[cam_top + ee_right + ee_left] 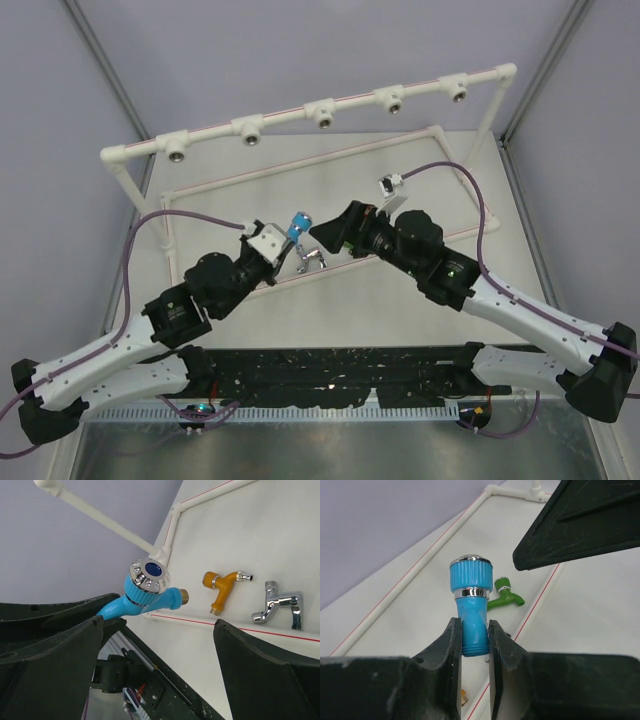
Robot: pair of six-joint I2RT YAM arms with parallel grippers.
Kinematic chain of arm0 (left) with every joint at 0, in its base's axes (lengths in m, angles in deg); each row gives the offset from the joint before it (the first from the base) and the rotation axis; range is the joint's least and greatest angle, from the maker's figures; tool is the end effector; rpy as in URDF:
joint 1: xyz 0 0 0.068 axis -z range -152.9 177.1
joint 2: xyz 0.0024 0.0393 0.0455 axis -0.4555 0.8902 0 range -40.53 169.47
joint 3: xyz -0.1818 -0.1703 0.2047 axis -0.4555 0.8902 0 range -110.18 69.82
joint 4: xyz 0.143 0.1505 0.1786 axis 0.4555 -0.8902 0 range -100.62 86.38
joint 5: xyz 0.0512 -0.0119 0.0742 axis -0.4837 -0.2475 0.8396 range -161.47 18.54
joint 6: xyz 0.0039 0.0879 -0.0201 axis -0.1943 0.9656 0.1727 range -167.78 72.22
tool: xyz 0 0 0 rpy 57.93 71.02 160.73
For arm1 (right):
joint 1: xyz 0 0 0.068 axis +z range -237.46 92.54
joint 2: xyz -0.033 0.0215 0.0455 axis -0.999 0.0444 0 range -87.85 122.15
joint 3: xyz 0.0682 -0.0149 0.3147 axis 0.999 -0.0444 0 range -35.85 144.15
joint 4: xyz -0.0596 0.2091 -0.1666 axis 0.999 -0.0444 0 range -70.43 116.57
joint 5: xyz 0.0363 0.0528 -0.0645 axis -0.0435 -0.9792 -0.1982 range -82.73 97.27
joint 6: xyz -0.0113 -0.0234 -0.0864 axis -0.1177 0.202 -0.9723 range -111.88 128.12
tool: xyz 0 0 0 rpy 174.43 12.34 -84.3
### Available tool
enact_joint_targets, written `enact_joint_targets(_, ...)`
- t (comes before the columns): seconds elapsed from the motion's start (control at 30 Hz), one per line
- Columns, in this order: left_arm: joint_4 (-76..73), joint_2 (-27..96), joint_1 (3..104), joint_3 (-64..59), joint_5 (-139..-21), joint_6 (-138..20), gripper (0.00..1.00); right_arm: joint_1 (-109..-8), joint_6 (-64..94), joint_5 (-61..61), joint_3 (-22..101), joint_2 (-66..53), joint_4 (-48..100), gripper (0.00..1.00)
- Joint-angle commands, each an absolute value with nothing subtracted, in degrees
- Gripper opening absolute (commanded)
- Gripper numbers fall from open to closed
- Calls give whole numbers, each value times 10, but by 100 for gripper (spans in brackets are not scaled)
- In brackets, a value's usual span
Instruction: Install the water faucets
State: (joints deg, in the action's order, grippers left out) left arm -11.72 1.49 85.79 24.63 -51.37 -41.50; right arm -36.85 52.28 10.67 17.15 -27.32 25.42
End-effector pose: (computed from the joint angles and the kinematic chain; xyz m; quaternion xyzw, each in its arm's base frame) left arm 0.1223 -0.1477 0.3856 0.2902 0.6754 -0.1786 0.6540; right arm 0.1824 0.2147 0.3899 -0.0233 0.7581 0.4640 0.4575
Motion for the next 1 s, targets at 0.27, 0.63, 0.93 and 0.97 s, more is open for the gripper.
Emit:
enact_joint_targets(0.27, -15, 81, 928, 229, -426, -307, 0, -369, 648, 99, 178, -230, 380, 93)
enact_joint_targets(0.63, 5, 115, 974, 224, -371, -266, 0, -370, 681, 148, 158, -204, 390, 70)
enact_joint_targets(0.93, -12, 101, 977, 234, -340, -282, 49, -389, 689, 108, 129, -203, 433, 5)
enact_joint_targets(0.97, -12, 96, 976, 239, -338, -285, 65, -395, 687, 96, 119, -205, 439, 5)
